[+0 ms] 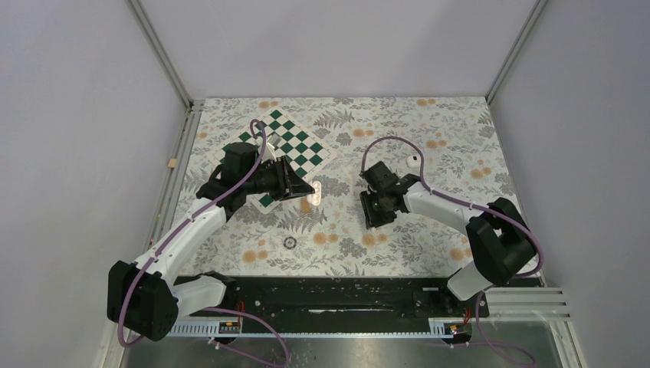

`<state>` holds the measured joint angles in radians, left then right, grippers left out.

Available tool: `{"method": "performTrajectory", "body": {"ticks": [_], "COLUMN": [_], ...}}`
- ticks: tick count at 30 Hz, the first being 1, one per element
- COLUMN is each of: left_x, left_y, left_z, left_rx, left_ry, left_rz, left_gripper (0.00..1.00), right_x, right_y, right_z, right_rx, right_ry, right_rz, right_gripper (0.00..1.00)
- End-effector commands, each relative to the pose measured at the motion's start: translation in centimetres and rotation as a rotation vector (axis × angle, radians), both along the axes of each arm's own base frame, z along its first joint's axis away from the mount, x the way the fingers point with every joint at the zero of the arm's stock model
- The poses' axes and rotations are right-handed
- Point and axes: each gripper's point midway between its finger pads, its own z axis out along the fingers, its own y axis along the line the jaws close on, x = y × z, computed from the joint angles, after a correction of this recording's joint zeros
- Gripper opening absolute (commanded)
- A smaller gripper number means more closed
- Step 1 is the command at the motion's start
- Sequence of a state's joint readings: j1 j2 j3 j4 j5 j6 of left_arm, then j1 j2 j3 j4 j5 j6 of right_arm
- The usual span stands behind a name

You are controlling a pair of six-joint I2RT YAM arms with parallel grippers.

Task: Insert the wireless bluetooth earbuds into the charging case
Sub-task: Pick up the earbud from the center of the board.

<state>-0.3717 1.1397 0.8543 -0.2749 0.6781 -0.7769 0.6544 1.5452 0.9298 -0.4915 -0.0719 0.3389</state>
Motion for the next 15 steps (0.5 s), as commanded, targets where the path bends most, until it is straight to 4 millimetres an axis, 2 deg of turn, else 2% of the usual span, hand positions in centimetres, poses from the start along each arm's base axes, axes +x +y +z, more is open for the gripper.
{"method": "performTrajectory", "body": {"ticks": [1,15], "left_x": [0.1,0.0], "left_y": [-0.1,-0.2], "left_z": [1.9,2.1], "left_rx": [-0.046,-0.050], "left_ry": [-0.073,-0.076], "left_rz": [-0.012,-0.017], "left_gripper": [0.22,0.22], "right_x": [0.3,0.7], "right_y": [0.8,0.3], "right_z": [0.6,-0.7], "right_rx": [-0.028,-0.109], "right_ry": [-0.021,-0.009], "right_rz": [0.064,0.066], "right_gripper": [0.36,0.24]}}
